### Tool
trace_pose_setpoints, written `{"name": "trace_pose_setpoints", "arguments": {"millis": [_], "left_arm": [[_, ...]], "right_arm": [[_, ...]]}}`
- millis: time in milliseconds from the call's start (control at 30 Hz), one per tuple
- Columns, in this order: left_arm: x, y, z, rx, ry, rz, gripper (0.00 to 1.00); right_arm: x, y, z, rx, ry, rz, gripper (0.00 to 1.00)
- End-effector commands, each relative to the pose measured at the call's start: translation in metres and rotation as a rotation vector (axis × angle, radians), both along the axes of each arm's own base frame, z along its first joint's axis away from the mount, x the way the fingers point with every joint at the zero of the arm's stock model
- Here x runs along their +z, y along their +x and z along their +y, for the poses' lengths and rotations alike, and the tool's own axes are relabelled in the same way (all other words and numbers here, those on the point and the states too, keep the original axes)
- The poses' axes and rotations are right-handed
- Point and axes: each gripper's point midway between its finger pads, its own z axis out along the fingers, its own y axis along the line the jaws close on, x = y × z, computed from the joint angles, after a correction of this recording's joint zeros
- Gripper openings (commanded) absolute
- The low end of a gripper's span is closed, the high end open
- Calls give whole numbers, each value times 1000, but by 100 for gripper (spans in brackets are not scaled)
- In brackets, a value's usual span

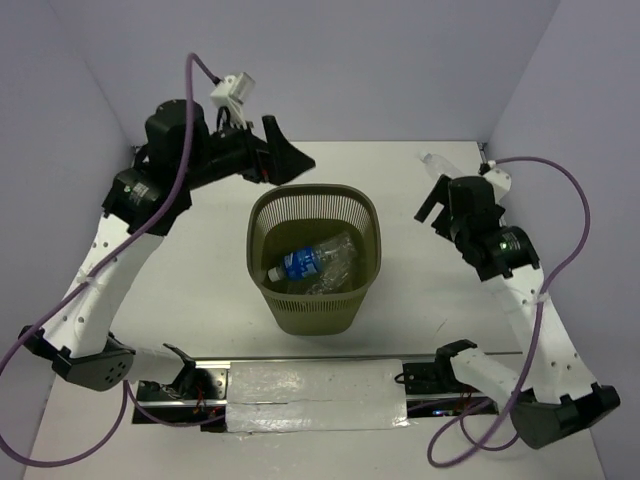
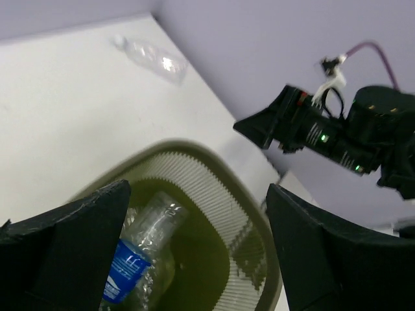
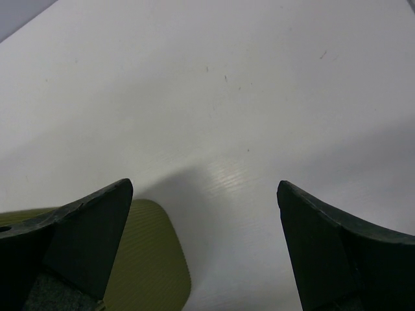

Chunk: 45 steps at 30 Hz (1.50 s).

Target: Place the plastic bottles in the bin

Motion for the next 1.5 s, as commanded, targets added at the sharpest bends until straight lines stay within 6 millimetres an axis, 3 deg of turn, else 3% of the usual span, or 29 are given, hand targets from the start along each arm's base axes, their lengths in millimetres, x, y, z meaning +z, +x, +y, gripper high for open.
{"name": "trace_pose_setpoints", "arguments": {"millis": [0, 67, 200, 233, 267, 300, 400, 433, 467, 500, 533, 567, 600, 667, 700, 767, 867, 1067, 1167, 1467], "left_arm": [[44, 8, 25, 132, 33, -117, 99], [57, 31, 52, 327, 62, -135, 99], [31, 69, 102, 511, 64, -15, 99], [13, 72, 101, 474, 61, 44, 99], [7, 77, 121, 520, 50, 66, 100], [3, 80, 126, 532, 40, 79, 99], [-15, 82, 155, 608, 50, 123, 99], [-20, 80, 162, 625, 54, 131, 99], [-23, 82, 174, 656, 58, 135, 99], [-29, 81, 179, 668, 63, 146, 99], [-31, 82, 182, 673, 60, 149, 99], [-35, 83, 189, 681, 58, 159, 99], [-46, 86, 191, 683, 65, 181, 99], [-54, 92, 197, 689, 66, 195, 99], [-63, 94, 198, 693, 74, 212, 99], [-70, 99, 200, 696, 71, 227, 99], [-87, 109, 198, 678, 61, 270, 99], [-99, 121, 206, 720, 89, 290, 99], [-103, 123, 209, 736, 99, 296, 99], [-120, 125, 213, 752, 117, 325, 99]], "right_arm": [[18, 22, -19, -34, -42, 9, 100], [19, 38, -42, -90, -50, 43, 100], [9, 78, -52, -140, -4, 99, 100], [7, 91, -54, -157, -4, 105, 100], [8, 99, -56, -169, -18, 100, 100], [17, 111, -60, -162, -49, 74, 100], [-3, 142, -76, -151, -180, 167, 100], [15, 156, -85, -144, -244, 161, 100], [-19, 176, -91, -137, -281, 270, 100], [-2, 185, -102, -134, -312, 281, 100], [-8, 195, -104, -120, -331, 317, 100], [-43, 211, -106, -98, -358, 410, 100], [-28, 221, -111, -88, -400, 405, 100], [-52, 236, -113, -69, -426, 444, 100], [-57, 242, -127, -96, -417, 432, 100], [-71, 257, -131, -108, -406, 419, 100], [-78, 280, -131, -107, -383, 366, 100], [-88, 311, -134, -100, -376, 290, 100], [-92, 322, -137, -95, -368, 265, 100], [-134, 340, -150, -121, -107, 218, 100]]}}
